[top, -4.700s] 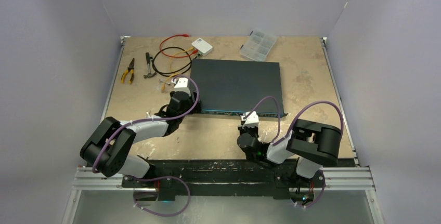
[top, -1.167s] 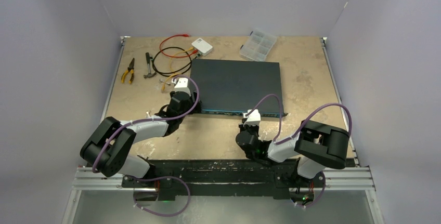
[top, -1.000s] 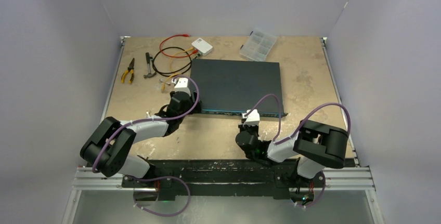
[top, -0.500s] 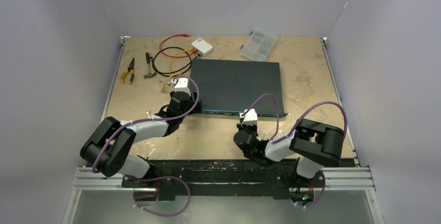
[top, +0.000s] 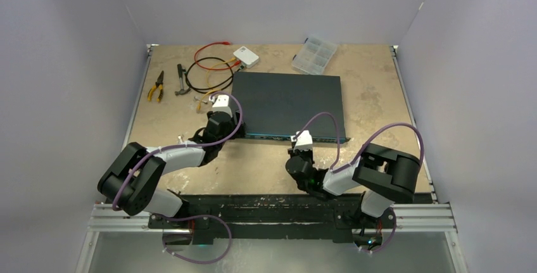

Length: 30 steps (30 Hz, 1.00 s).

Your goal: Insert the plug into the switch port

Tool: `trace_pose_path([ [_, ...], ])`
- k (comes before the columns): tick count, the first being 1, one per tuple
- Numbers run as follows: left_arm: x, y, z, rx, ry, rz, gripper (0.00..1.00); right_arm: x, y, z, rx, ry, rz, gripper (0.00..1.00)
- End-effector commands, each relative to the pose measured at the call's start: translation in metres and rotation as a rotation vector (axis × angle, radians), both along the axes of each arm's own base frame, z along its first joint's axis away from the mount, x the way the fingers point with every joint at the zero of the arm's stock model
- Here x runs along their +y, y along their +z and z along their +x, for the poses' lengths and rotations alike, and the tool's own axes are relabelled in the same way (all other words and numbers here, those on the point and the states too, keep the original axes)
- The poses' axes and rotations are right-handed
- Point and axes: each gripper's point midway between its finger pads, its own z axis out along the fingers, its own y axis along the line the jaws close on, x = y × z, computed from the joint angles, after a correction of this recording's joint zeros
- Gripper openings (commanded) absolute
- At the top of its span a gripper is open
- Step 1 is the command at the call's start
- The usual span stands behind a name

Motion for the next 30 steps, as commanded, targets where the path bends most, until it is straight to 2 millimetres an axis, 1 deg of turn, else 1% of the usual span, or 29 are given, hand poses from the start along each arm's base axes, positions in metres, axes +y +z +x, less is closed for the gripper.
trace_pose_path([
  [1,-0.003,-0.052,-0.052,0.235,-0.079,0.031,0.71,0.009,0.016,0.017,-0.034,0.003,0.052,0.00],
  [8,-0.003,-0.053,-0.052,0.236,-0.080,0.031,0.71,0.009,0.015,0.031,-0.041,0.000,0.029,0.00],
  [11,-0.003,-0.052,-0.052,0.235,-0.081,0.030,0.71,0.010,0.021,0.036,-0.059,0.001,0.023,0.00],
  [13,-0.003,-0.052,-0.052,0.233,-0.080,0.029,0.71,0.009,0.025,0.040,-0.072,-0.009,0.022,0.02],
  [17,-0.003,-0.052,-0.052,0.235,-0.079,0.031,0.71,0.009,0.037,0.047,-0.094,-0.007,0.064,0.03],
  [20,-0.003,-0.052,-0.052,0.234,-0.080,0.031,0.71,0.018,0.044,0.049,-0.084,0.028,0.099,0.04],
  [23,-0.003,-0.052,-0.052,0.233,-0.079,0.029,0.71,0.027,0.047,0.052,-0.051,0.049,0.111,0.03],
  [25,-0.003,-0.052,-0.052,0.234,-0.079,0.030,0.71,0.027,0.045,0.052,-0.026,0.047,0.103,0.03],
  [30,-0.003,-0.051,-0.052,0.232,-0.080,0.027,0.71,0.025,0.052,0.052,-0.010,0.045,0.136,0.03],
])
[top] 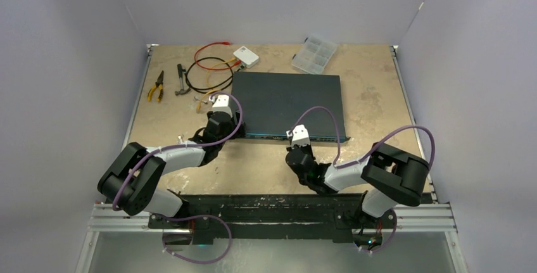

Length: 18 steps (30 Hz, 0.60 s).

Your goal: Insert the plug into the switch port

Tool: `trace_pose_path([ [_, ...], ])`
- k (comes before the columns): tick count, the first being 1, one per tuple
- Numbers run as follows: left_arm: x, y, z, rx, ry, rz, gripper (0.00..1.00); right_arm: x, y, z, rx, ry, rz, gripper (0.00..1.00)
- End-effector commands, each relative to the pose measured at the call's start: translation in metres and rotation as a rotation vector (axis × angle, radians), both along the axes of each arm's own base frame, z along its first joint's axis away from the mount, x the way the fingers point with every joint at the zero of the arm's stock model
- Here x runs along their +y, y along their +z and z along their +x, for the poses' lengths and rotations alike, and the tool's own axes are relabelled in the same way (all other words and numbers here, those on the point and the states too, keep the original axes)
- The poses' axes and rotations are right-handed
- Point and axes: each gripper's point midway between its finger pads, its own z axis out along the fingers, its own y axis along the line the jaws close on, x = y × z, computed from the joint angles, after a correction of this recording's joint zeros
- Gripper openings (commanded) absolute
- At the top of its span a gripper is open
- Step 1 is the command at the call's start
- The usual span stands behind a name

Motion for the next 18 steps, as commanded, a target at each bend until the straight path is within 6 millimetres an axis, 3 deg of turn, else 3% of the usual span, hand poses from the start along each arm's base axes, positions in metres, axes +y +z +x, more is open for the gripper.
trace_pose_path([
  [1,-0.003,-0.051,-0.053,0.233,-0.081,0.026,0.71,0.026,0.058,0.044,-0.080,-0.035,0.252,0.03],
  [18,-0.004,-0.051,-0.052,0.233,-0.085,0.023,0.71,0.029,0.099,0.054,-0.104,-0.051,0.336,0.02],
])
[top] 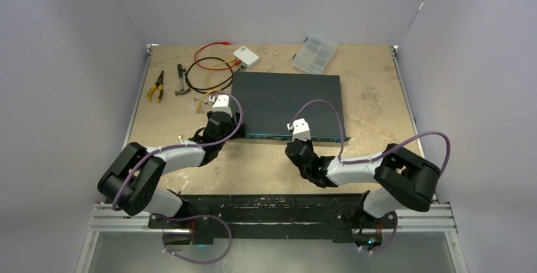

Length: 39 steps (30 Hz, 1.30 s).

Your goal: Insert the plug into the switch port

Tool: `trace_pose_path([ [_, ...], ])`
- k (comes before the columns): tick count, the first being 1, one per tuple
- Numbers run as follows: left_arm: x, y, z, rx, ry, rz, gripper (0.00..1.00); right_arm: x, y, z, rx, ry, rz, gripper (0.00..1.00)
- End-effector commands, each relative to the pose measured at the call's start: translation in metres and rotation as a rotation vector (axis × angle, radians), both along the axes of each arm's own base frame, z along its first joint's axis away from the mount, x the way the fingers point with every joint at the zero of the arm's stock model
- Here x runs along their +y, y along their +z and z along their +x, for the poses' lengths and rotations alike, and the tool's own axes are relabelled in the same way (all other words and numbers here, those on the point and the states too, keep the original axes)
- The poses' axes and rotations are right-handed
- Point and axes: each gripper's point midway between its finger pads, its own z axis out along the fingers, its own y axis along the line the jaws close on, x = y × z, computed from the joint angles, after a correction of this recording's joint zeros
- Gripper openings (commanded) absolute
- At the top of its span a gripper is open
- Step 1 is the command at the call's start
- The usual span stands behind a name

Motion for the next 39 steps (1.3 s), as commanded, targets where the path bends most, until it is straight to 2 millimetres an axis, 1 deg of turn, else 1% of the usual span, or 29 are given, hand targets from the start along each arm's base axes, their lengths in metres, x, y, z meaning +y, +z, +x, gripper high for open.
trace_pose_path([
  [1,-0.004,-0.051,-0.052,0.233,-0.085,0.024,0.71,0.029,0.099,0.054,-0.227,-0.090,0.320,0.02],
  [4,-0.004,-0.051,-0.053,0.234,-0.085,0.024,0.71,0.029,0.104,0.055,-0.230,-0.096,0.332,0.05],
  [7,-0.004,-0.051,-0.052,0.233,-0.084,0.023,0.71,0.028,0.101,0.053,-0.214,-0.101,0.334,0.17],
  [14,-0.004,-0.051,-0.053,0.234,-0.085,0.024,0.71,0.027,0.087,0.046,-0.158,-0.101,0.338,0.41],
  [18,-0.004,-0.050,-0.052,0.231,-0.083,0.024,0.71,0.025,0.083,0.042,-0.128,-0.105,0.339,0.50],
  [20,-0.004,-0.050,-0.052,0.231,-0.082,0.024,0.71,0.024,0.081,0.038,-0.102,-0.104,0.347,0.52],
  [24,-0.004,-0.049,-0.052,0.226,-0.081,0.022,0.71,0.017,0.072,0.025,-0.035,-0.119,0.370,0.52],
  [26,-0.004,-0.049,-0.052,0.226,-0.081,0.022,0.71,0.014,0.068,0.019,-0.008,-0.125,0.373,0.50],
  [29,-0.004,-0.049,-0.052,0.225,-0.083,0.021,0.71,0.014,0.052,0.004,0.084,-0.113,0.371,0.46],
  [34,-0.004,-0.049,-0.052,0.226,-0.083,0.021,0.71,0.010,0.019,-0.021,0.208,-0.118,0.365,0.28],
  [35,-0.004,-0.049,-0.052,0.227,-0.082,0.021,0.71,0.009,0.014,-0.025,0.222,-0.125,0.366,0.25],
  [38,-0.004,-0.049,-0.052,0.226,-0.083,0.021,0.71,0.004,0.002,-0.032,0.251,-0.146,0.360,0.11],
  [39,-0.004,-0.049,-0.052,0.225,-0.083,0.020,0.71,0.003,-0.001,-0.033,0.255,-0.149,0.358,0.07],
])
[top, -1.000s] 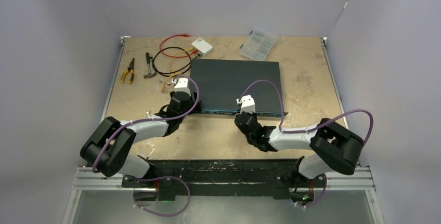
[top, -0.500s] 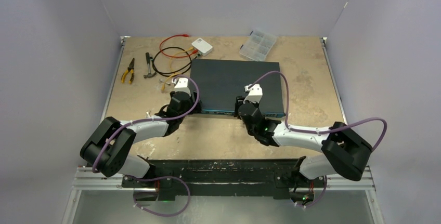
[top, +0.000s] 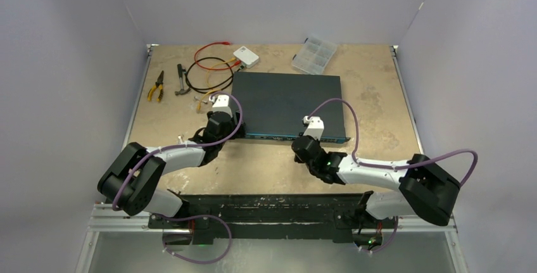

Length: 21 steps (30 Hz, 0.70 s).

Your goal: Insert the plug into the switch port

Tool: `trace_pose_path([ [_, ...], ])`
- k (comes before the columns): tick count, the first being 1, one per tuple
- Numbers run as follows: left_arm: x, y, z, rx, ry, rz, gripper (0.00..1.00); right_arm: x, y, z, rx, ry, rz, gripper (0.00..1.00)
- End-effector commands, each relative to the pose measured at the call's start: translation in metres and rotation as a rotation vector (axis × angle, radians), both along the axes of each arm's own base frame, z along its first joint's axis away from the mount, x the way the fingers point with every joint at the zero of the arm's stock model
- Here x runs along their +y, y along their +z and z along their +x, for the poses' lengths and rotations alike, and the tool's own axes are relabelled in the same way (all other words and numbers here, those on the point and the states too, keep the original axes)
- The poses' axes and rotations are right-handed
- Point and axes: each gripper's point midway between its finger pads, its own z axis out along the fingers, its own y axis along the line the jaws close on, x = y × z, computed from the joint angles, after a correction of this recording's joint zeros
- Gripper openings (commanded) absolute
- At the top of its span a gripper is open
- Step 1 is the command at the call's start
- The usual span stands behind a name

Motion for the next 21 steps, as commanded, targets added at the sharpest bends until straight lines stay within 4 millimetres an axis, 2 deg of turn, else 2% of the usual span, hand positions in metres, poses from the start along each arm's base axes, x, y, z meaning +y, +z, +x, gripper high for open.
trace_pose_path([
  [1,-0.004,-0.049,-0.052,0.227,-0.082,0.021,0.71,-0.006,-0.019,-0.015,0.074,-0.029,0.016,0.05],
  [4,-0.004,-0.049,-0.051,0.226,-0.082,0.021,0.71,-0.007,-0.026,-0.015,0.085,-0.034,-0.002,0.00],
  [11,-0.004,-0.051,-0.051,0.229,-0.082,0.023,0.71,-0.007,-0.041,-0.019,0.120,-0.026,-0.017,0.00],
  [21,-0.004,-0.052,-0.052,0.231,-0.082,0.024,0.71,0.001,-0.026,-0.005,0.053,-0.030,-0.007,0.00],
])
